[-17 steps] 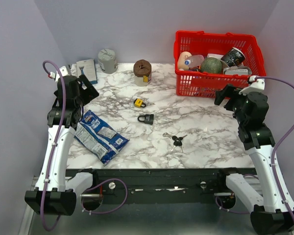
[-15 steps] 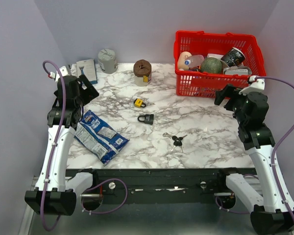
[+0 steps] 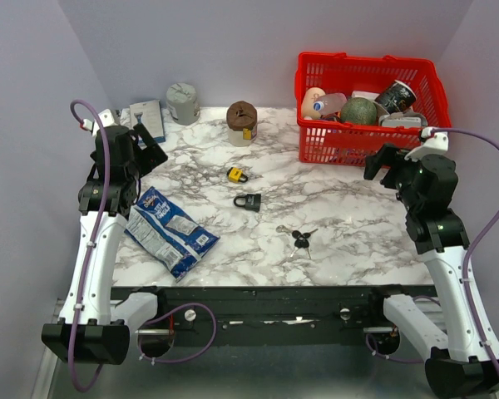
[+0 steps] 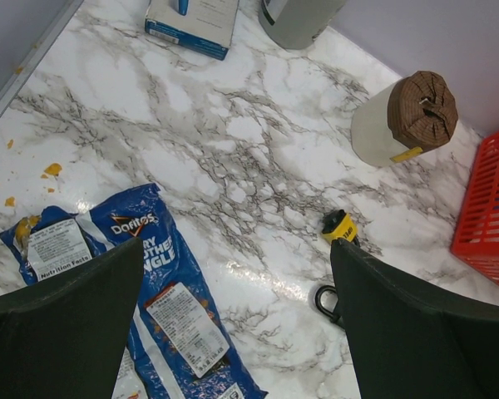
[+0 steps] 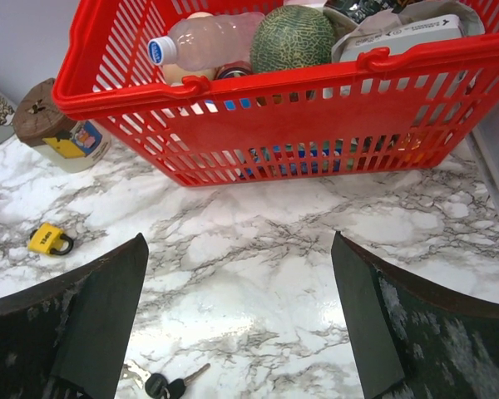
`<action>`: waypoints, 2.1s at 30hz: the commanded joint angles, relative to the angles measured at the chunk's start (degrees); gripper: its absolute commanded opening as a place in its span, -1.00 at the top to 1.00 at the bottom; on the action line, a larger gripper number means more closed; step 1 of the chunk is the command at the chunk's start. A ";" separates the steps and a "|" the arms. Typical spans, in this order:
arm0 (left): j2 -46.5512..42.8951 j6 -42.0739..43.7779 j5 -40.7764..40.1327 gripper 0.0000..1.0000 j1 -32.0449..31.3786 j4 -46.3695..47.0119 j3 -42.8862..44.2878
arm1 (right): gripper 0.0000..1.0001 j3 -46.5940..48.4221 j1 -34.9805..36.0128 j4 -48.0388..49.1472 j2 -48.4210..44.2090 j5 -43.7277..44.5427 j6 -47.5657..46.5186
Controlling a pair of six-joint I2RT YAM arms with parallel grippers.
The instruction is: Unlock with the key
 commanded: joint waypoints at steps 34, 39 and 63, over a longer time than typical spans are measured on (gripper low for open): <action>14.93 -22.11 16.84 -0.75 -33.05 25.90 -23.88 | -0.60 -10.13 24.05 -0.06 20.98 -20.16 18.80; 26.88 -20.36 20.45 -0.78 -33.13 26.71 -18.78 | -0.65 -10.21 23.70 -2.79 16.59 -15.85 18.27; 54.05 -4.53 11.22 -0.83 -32.34 12.38 10.32 | -0.71 -15.66 23.53 -10.08 -1.08 -6.62 22.40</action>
